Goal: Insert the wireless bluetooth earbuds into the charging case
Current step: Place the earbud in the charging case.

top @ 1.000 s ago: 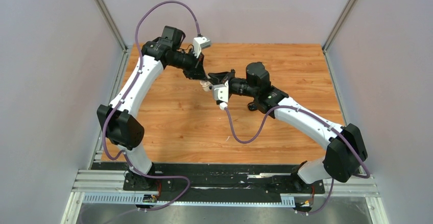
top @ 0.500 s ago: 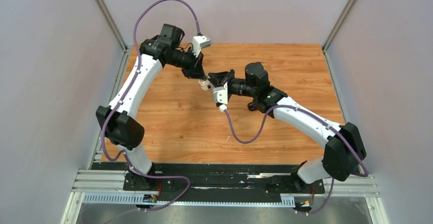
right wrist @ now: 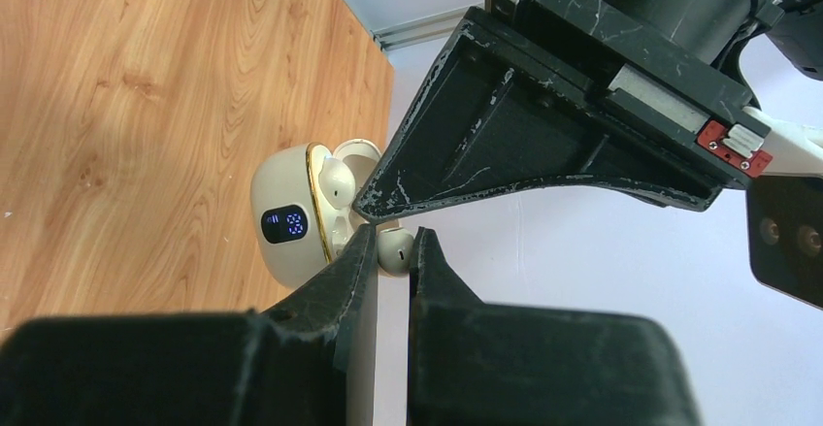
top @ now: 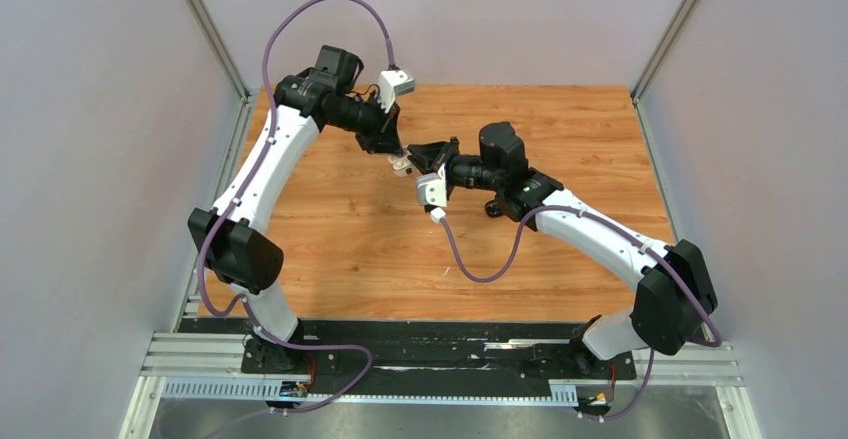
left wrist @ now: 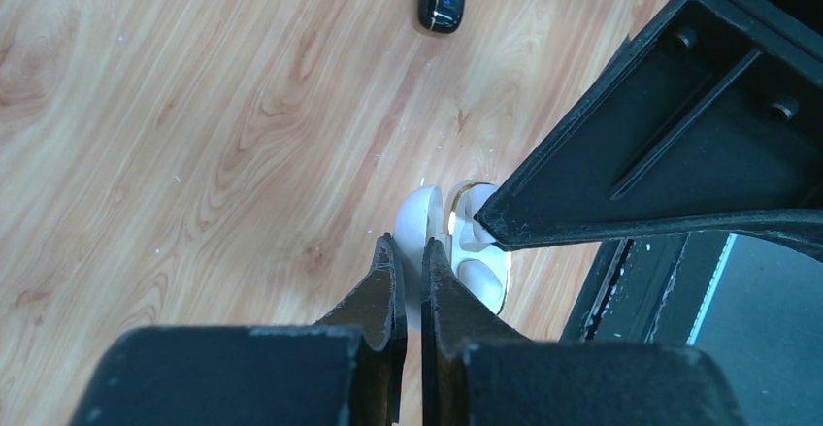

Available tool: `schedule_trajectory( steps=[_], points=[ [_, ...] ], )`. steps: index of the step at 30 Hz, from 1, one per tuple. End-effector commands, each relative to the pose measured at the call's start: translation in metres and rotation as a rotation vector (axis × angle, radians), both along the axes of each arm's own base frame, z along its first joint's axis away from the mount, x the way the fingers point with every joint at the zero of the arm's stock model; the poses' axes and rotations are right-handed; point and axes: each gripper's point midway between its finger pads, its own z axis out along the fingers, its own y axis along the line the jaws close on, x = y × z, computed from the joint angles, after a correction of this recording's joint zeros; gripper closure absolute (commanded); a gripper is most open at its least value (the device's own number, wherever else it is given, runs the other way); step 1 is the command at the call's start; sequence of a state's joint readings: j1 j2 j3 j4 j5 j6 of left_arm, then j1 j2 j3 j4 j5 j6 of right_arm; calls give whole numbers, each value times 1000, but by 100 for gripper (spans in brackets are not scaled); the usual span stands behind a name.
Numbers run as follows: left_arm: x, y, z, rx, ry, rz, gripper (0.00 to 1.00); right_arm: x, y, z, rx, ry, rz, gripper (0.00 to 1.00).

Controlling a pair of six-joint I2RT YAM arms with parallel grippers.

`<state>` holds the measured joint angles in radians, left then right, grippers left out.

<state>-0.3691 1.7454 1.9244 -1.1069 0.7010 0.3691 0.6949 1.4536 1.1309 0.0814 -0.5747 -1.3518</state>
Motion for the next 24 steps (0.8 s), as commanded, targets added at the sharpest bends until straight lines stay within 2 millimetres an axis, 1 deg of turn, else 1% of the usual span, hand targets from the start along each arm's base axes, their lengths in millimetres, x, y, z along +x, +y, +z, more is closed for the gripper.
schedule_trajectory(
  steps=[1,4,6,16,20,22,24],
  points=[
    [0,-5,22,-37,-77,-30,100,-3,-1,-20,-54,94,16,94],
    [0,-5,23,-35,-97,-33,100,-4,-2,-23,-60,130,14,88],
    [0,-5,23,-33,-103,-36,100,-4,-1,-24,-61,147,14,86],
    [4,-7,24,-37,-104,-14,100,-10,-2,-23,-65,133,37,87],
    [3,-10,24,-57,-65,-1,100,-11,-3,-22,-71,102,45,89],
    [2,-13,24,-72,-34,7,100,-12,-4,-21,-68,85,48,89],
    [1,-15,23,-85,-2,18,100,-13,-4,-21,-68,70,52,87]
  ],
)
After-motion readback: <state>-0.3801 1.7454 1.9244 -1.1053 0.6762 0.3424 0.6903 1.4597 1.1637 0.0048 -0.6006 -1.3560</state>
